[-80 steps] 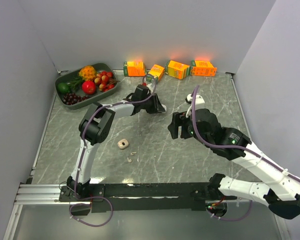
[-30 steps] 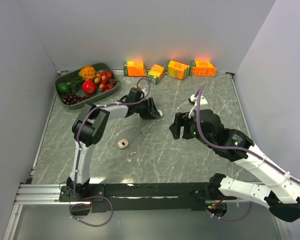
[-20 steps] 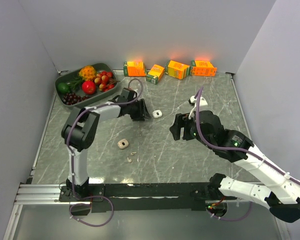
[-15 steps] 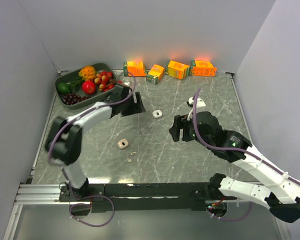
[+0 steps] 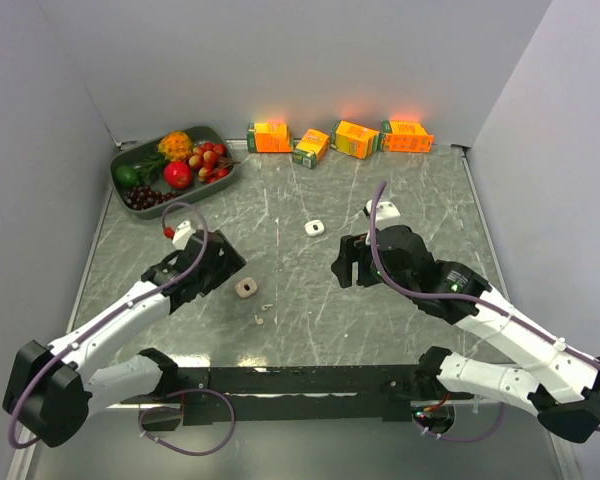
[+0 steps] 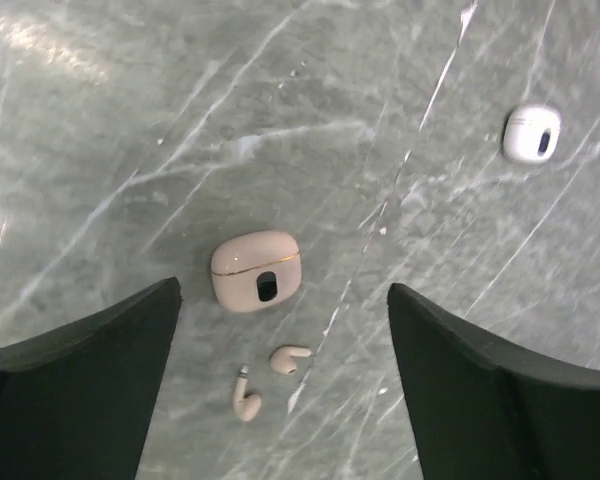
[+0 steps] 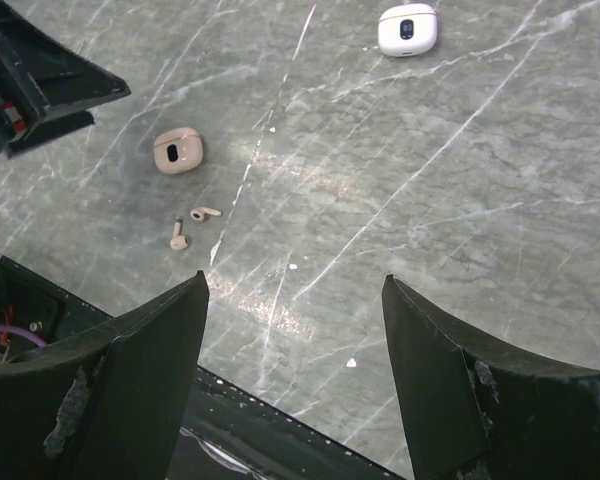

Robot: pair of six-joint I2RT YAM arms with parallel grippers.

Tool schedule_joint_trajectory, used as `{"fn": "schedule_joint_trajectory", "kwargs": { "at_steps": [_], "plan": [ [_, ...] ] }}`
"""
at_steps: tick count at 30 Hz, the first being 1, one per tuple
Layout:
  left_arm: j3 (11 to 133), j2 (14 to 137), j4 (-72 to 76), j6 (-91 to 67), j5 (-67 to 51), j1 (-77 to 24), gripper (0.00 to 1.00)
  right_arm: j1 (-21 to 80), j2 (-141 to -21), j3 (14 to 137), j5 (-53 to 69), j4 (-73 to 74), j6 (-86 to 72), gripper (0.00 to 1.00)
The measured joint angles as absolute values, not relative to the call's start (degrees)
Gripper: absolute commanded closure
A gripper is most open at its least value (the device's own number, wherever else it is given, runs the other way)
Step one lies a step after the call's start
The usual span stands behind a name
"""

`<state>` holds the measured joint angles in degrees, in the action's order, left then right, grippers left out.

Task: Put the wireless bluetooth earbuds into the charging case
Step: Place the charging case at the center of the board, then pick up the charging case at the center of the board.

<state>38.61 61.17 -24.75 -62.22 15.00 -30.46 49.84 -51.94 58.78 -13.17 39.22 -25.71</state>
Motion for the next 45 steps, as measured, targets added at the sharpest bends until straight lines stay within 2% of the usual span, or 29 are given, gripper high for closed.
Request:
{"fn": "schedule_joint_trajectory", "kwargs": {
  "at_steps": [1,8,15,35,39,41,45],
  "plan": [
    [38.61,60.62,-25.63,-63.86,15.86,-31.27,0.04,49.84,-52.07,58.78,-12.97,39.11,-25.69,0.22],
    [39.88,62.19,-31.53,-80.97,22.81,-42.85,0.04,49.84,-53.45,58.81,-11.84,38.52,-26.15,0.23],
    [47.13,76.05,-39.22,-90.89,25.06,-44.51,0.03,49.84,-53.41,58.81,-11.05,38.54,-26.17,0.23],
    [51.62,88.18,-39.03,-83.26,22.31,-44.29,0.01,49.89,-51.66,58.78,-11.07,38.04,-26.11,0.22],
    [51.62,88.60,-38.13,-82.17,21.76,-43.38,0.05,49.89,-51.66,58.63,-11.07,37.54,-26.11,0.22],
    [51.59,88.68,-37.39,-81.80,21.56,-42.78,0.13,49.89,-51.66,58.37,-11.05,37.12,-26.11,0.22],
    [51.22,88.75,-36.29,-80.73,21.26,-41.82,0.17,49.89,-51.66,57.76,-11.07,36.77,-26.13,0.22]
  ]
}}
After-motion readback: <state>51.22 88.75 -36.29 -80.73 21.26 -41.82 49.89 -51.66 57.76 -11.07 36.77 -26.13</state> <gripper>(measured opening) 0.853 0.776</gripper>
